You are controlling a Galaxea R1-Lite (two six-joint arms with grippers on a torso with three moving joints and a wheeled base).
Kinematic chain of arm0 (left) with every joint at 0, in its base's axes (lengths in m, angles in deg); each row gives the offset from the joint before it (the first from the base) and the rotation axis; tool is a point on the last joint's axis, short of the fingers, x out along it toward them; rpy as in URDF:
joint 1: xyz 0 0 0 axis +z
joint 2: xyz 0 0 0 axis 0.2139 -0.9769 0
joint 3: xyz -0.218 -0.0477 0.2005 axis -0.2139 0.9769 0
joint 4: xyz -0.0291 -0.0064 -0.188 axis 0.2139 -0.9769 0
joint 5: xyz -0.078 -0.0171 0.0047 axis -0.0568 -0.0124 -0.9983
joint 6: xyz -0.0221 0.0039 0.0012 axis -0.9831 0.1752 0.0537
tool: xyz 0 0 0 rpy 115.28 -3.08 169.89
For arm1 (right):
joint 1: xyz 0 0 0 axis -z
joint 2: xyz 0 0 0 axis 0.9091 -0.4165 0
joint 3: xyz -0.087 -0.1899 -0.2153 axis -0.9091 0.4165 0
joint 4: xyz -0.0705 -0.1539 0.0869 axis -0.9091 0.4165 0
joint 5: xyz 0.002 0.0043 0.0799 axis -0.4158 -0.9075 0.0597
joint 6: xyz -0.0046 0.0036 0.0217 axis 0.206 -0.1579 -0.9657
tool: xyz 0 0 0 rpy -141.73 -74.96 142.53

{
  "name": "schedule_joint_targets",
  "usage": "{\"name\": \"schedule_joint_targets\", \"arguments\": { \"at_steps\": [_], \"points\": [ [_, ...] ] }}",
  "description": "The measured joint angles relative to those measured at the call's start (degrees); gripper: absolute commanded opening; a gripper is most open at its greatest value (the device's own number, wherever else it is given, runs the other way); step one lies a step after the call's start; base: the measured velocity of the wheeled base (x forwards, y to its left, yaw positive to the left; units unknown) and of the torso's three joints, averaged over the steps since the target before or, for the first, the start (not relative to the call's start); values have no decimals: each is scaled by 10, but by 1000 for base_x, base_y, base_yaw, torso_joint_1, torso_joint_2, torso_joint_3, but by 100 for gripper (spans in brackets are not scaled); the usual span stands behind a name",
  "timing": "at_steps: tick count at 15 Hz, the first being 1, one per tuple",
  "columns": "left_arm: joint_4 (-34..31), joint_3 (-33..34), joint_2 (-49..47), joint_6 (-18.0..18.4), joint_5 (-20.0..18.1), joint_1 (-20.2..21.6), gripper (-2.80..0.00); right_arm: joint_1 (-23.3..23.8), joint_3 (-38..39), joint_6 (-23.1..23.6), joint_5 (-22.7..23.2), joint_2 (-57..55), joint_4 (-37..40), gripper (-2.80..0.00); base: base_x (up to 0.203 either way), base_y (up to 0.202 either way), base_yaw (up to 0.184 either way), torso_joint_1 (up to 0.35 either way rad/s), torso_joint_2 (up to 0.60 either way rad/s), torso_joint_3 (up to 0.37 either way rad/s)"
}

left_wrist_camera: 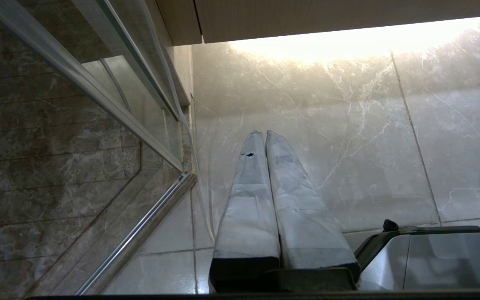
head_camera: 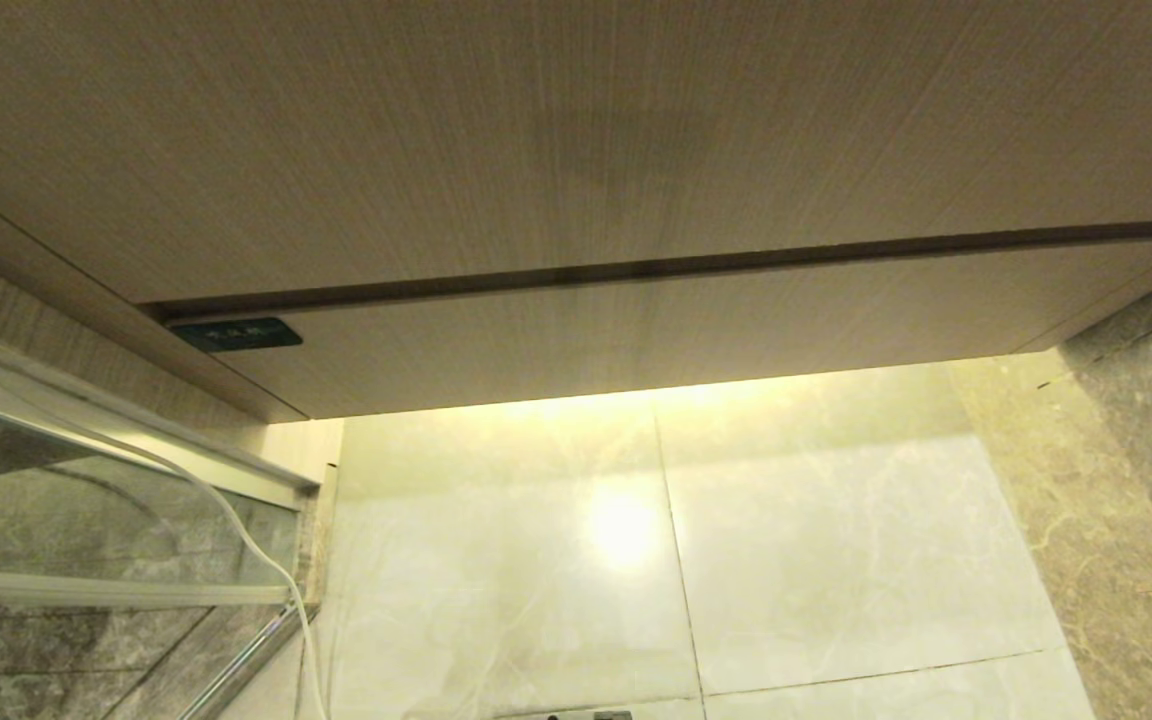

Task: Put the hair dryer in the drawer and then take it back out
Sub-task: Pull open the drawer

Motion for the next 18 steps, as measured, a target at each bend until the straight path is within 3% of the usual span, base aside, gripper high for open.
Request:
{"name": "schedule_joint_targets", "arguments": {
  "at_steps": [18],
  "points": [
    [0,0,0,0,0,0,-280,0,0,2,1,0,0,-280,0,0,0,0,0,0]
  ]
}}
